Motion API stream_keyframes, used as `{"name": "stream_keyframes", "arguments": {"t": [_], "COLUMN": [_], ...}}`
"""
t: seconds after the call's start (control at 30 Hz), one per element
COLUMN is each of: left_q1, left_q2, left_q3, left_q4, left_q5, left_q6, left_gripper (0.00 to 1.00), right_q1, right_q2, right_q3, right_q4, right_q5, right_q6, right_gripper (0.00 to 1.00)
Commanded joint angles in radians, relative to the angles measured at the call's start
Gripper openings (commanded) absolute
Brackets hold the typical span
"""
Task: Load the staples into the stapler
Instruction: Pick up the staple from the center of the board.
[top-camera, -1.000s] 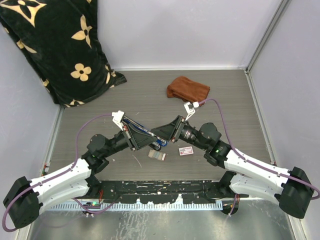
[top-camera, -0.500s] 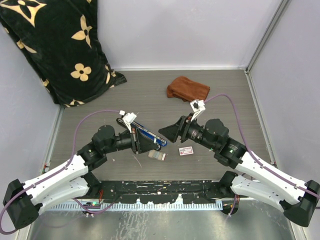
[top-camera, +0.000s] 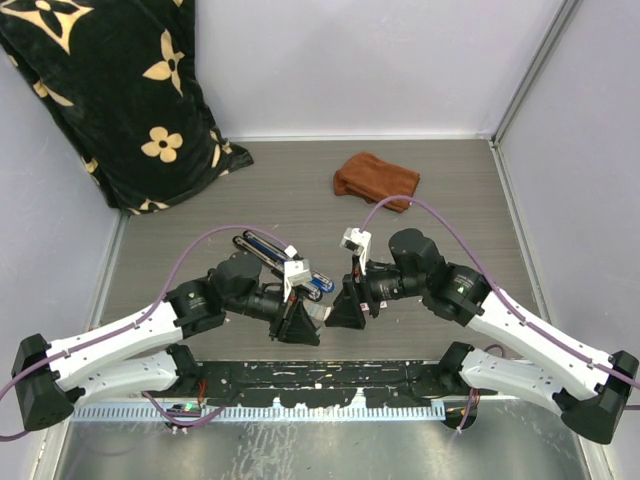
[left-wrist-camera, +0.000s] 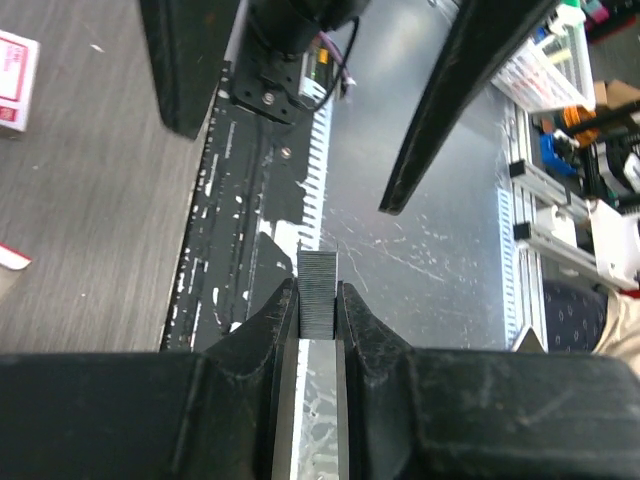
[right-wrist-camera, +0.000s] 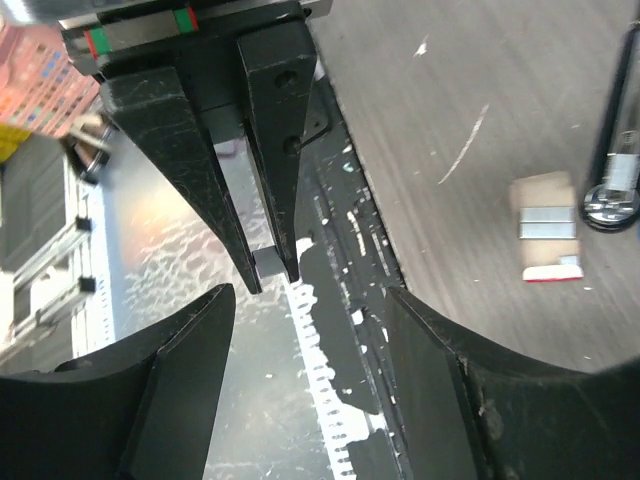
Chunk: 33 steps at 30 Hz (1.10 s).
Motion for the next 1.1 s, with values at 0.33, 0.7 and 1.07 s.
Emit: {"name": "stream_keyframes", "arguments": {"t": [0.33,0.7,1.07], "left_q1": [-0.034,-0.035,-0.033], "left_q2": [0.005,0.02,0.025], "left_q3": [0.093,0.113,0.113], "left_q4": [-0.045,-0.038,-0.038], "left_q5": [0.144,0.165,0.166], "left_q6": [0.061,0.061,0.06], "left_gripper": [0.15,0.14,0.14], "right_q1": [0.039,0.121,0.125], "right_q2": [0.018,0.088,0.092], "right_q3": [-0.003,0.012,0.019], "right_q4": [0.172,0.135,0.093], "right_q5": [-0.242,-0.174,-0.167], "right_q6": [0.015,-0.01,-0.013], "right_gripper": [0.66,0.59,0.38]}}
